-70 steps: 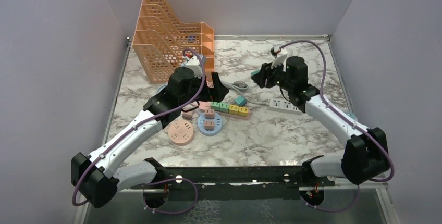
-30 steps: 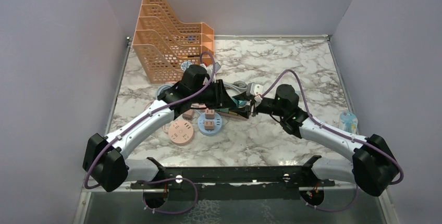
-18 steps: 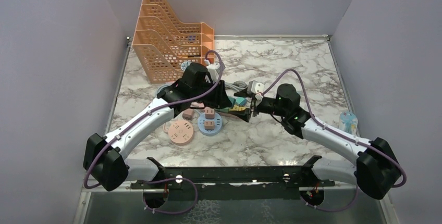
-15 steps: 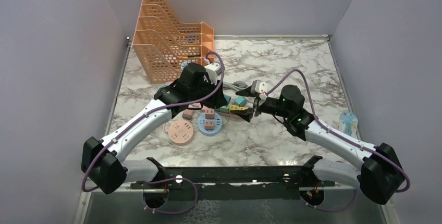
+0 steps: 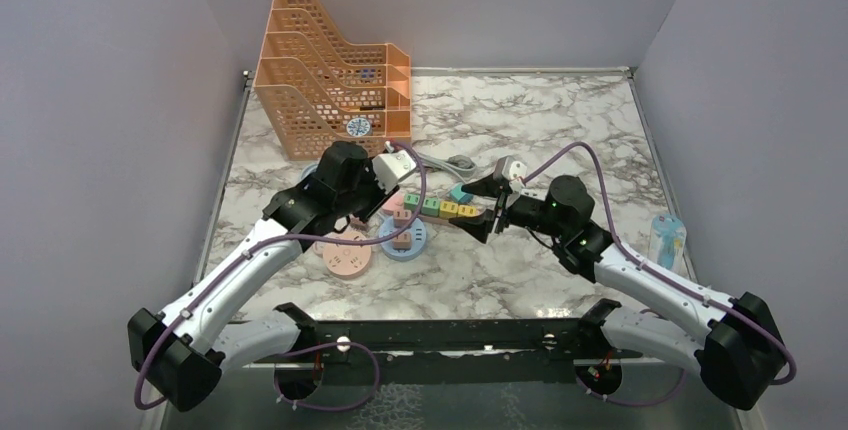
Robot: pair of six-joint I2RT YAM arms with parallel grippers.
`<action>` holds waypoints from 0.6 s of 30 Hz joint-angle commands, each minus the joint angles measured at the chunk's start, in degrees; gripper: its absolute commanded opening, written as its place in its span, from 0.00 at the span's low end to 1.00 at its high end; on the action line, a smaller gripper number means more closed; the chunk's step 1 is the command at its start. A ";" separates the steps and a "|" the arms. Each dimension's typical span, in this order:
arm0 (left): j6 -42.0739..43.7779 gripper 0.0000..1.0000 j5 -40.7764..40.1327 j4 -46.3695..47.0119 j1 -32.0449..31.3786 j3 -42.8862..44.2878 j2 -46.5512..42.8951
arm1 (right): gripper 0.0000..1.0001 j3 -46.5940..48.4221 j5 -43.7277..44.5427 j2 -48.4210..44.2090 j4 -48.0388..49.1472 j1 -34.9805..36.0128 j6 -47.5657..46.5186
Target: Insert the plug
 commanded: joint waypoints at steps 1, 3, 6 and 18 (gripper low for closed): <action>5.20 0.12 -5.77 -5.05 2.87 -2.11 0.74 | 0.70 -0.61 1.93 -1.38 -1.26 0.43 2.09; 5.32 0.14 -4.66 -7.21 4.20 -2.32 1.36 | 0.70 -0.77 1.94 -1.64 -1.24 0.43 2.31; 6.65 0.16 -0.32 -11.62 6.08 -2.15 3.09 | 0.70 -0.99 1.90 -1.89 -1.28 0.42 2.49; 10.22 0.14 5.03 -16.48 11.47 -3.00 9.28 | 0.70 1.35 -0.32 -0.03 -4.94 0.42 1.54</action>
